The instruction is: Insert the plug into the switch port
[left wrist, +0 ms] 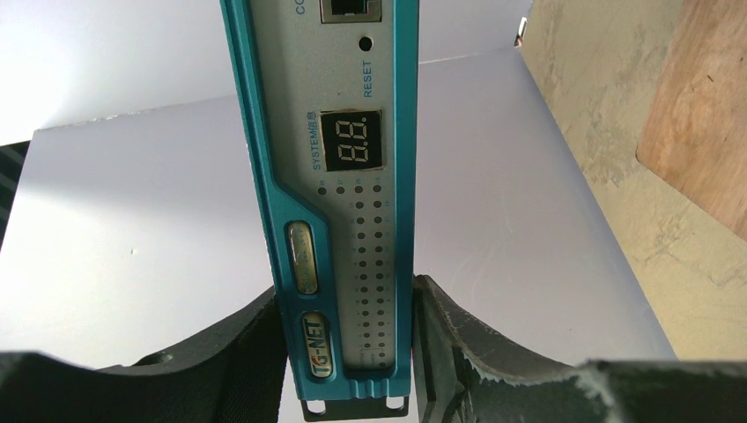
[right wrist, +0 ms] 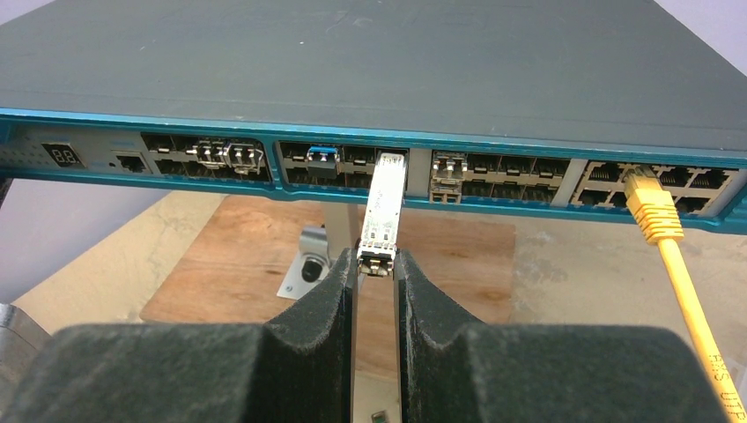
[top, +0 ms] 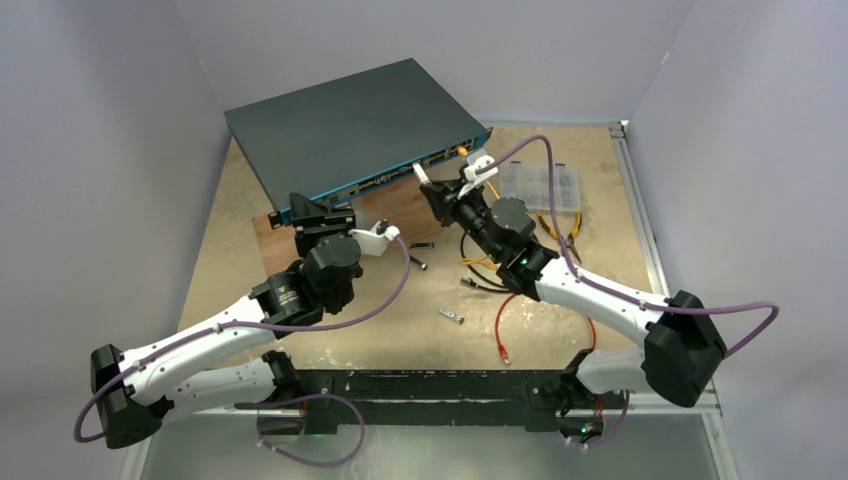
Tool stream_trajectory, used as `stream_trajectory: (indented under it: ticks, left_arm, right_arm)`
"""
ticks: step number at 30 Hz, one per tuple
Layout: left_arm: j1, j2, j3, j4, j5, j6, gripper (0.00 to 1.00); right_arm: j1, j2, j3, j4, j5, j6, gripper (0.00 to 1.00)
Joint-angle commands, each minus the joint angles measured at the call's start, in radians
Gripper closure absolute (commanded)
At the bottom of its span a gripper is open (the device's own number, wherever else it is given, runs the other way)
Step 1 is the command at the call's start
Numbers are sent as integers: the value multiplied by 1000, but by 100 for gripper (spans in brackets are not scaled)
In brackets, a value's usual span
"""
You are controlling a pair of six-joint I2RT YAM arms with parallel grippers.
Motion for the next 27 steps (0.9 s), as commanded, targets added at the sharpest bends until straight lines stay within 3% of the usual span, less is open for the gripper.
stream_trajectory:
  ticks: [1,27]
  left_arm:
    - [-11,-8,32,-34,-24,-14,100]
    - [-19,-17,28,-64,-23,-40,100]
  right_arm:
    - [-2,7,64,43,-36,-11,100]
    - [-13,-29,229,-203,-9,-59,100]
